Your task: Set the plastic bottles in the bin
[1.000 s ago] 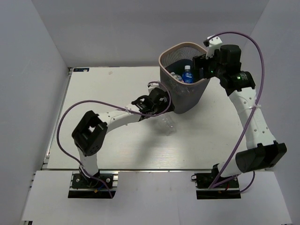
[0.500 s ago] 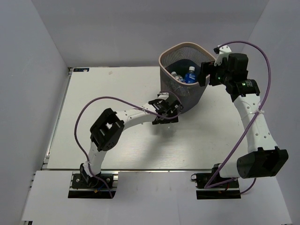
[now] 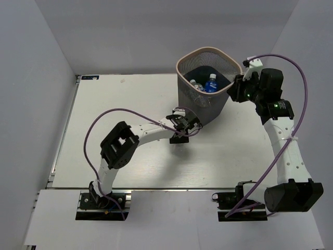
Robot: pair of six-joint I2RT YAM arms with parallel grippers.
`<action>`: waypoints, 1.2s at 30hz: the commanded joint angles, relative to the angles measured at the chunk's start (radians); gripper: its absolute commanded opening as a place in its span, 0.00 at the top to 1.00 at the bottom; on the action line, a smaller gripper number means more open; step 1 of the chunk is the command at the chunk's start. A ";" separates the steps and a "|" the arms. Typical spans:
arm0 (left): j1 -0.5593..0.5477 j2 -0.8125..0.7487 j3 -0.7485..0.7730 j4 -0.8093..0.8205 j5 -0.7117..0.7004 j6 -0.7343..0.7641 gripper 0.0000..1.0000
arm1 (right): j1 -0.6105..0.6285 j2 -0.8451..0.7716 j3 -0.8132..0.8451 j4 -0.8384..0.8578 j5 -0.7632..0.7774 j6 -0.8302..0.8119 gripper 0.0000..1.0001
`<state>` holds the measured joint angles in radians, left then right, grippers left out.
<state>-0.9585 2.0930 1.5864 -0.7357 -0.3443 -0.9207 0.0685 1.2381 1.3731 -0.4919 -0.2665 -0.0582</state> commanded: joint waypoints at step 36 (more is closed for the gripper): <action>0.032 -0.148 0.432 0.799 -0.117 0.435 0.24 | -0.058 -0.417 -0.661 -0.297 -0.438 -0.723 0.48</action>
<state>-0.9333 1.9560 1.9362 0.0933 -0.4610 -0.4713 0.0132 0.8268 0.7216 -0.8036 -0.6811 -0.7353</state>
